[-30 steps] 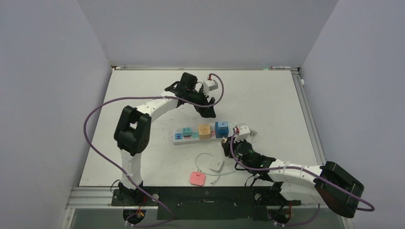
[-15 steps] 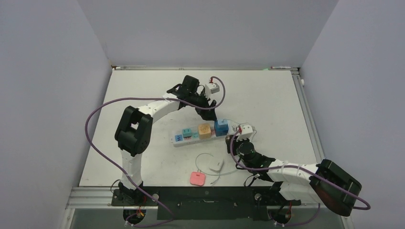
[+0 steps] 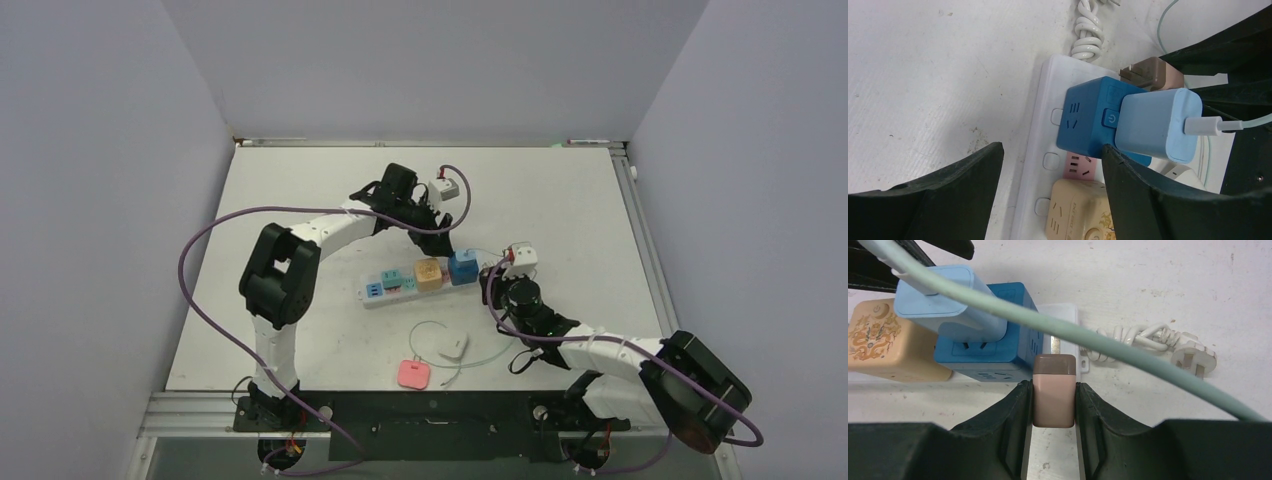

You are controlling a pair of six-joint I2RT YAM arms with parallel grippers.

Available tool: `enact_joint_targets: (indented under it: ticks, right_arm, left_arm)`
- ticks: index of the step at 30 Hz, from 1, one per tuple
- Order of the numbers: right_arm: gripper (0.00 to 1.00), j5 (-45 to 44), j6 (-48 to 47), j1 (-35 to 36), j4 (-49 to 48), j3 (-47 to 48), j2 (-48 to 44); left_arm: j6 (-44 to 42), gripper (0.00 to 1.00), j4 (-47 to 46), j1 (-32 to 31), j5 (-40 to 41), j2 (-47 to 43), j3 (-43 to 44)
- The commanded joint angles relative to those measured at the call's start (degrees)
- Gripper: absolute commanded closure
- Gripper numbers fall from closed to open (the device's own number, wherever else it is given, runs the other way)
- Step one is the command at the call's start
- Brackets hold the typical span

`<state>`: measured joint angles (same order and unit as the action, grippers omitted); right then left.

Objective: Insert the plug
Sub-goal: Insert the plug into the socket.

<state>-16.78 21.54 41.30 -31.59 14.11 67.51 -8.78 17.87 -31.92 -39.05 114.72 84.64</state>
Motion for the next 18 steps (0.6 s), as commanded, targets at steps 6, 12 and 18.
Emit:
enact_joint_targets:
  ticks: [6, 12, 18]
  right_arm:
    - [0.95, 1.26, 4.92, 4.70, 3.31, -4.85, -10.69]
    - [0.95, 2.57, 2.44, 6.42, 1.14, -4.34, -8.03]
    - [0.95, 4.51, -2.00, 6.44, -1.81, -3.22, -5.04]
  left_arm:
    - [2.42, 0.32, -4.38, 0.28, 1.75, -3.35, -1.71]
    - [3.00, 0.25, -5.56, 0.37, 1.76, -3.88, -2.18]
    - [2.11, 0.21, -3.33, 0.50, 2.47, -2.75, -0.71]
